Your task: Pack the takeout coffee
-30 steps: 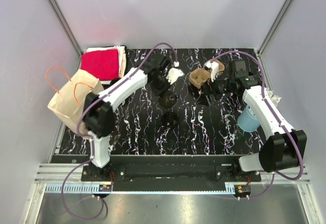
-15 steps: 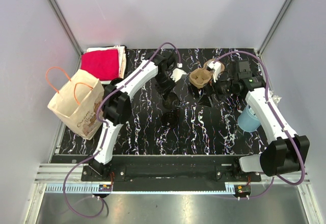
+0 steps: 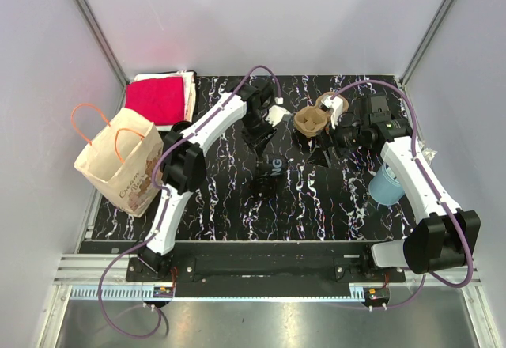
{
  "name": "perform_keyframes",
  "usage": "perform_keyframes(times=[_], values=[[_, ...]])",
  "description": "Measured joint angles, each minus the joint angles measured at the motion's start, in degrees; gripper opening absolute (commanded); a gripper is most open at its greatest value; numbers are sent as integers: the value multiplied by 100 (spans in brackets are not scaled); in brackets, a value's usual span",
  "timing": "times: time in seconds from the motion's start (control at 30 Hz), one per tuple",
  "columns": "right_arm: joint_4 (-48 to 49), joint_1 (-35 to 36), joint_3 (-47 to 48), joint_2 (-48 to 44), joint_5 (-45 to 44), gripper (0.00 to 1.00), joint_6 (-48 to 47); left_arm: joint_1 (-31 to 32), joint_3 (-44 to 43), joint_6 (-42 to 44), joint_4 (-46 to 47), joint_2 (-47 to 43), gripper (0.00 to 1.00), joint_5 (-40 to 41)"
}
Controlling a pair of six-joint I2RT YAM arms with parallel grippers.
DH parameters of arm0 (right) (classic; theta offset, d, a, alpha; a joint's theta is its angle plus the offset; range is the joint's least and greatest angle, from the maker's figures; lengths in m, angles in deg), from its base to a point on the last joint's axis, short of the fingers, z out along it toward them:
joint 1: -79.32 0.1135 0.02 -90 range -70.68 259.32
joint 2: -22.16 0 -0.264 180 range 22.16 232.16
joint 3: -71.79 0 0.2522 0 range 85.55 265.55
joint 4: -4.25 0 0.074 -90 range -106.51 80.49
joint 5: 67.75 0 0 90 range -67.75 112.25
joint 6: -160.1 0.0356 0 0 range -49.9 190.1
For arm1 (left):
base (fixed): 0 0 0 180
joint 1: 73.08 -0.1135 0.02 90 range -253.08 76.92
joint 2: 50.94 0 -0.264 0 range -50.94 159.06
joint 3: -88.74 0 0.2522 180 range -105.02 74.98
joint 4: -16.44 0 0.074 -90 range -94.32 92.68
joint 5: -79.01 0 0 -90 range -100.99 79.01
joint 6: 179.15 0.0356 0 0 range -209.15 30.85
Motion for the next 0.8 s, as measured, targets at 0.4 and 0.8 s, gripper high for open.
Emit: perform_keyframes(times=[0.4, 0.8], values=[[0, -22, 0, 0, 107, 100, -2, -46, 444, 42, 205, -201, 70, -96], [136, -20, 361, 431, -31, 100, 142, -1016, 2452, 308, 2214, -1469, 92, -1709]])
